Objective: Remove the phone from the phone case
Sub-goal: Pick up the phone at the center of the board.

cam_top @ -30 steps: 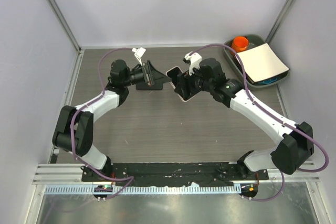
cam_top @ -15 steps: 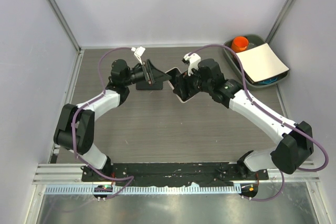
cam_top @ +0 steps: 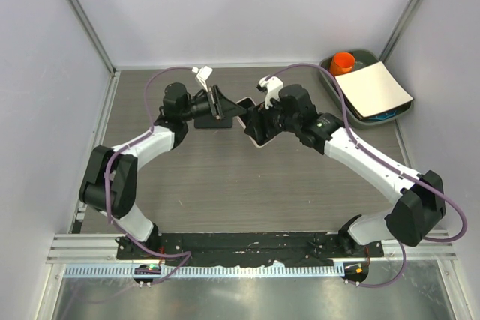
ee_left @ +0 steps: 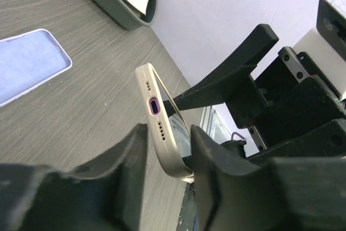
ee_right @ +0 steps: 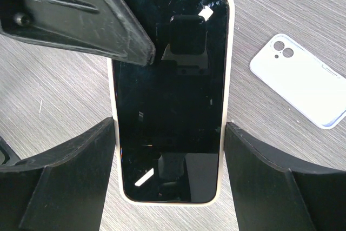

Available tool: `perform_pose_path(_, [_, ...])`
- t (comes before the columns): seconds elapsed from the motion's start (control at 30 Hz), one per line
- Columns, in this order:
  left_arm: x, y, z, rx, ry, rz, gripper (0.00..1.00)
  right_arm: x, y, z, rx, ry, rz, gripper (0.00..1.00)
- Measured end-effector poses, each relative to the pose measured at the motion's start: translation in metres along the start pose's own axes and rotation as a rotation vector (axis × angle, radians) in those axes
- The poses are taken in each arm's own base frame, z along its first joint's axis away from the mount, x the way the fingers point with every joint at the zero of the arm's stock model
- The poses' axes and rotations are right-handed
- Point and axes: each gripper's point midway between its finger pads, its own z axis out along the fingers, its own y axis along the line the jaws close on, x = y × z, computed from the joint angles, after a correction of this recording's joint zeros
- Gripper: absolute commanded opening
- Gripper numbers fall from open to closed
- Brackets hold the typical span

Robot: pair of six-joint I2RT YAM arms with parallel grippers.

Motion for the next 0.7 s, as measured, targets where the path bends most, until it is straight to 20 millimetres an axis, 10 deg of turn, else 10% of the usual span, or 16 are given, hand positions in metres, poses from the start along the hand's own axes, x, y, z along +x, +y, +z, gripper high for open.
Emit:
perform_pose_path(0.13, [-0.0004,-0.0015,0.0031,0.003,0.008,-0.014,0.00,0.0024,-0.0038,0.0017,0.020,0.008,-0.010,0.01])
perform_pose_path(0.43, [0.0006,-0.0026,0.0067,-0.006,0.013,-0.029,0.00,0.0065,-0.0090,0.0054,0.049,0.022,-0.020,0.06])
perform_pose_path(0.7, [0.0003,-0.0034,0.0065,-0.004,0.012,-0.027,0.00,0.0061,-0.0093,0.0052,0.048,0.021,-0.035,0.44])
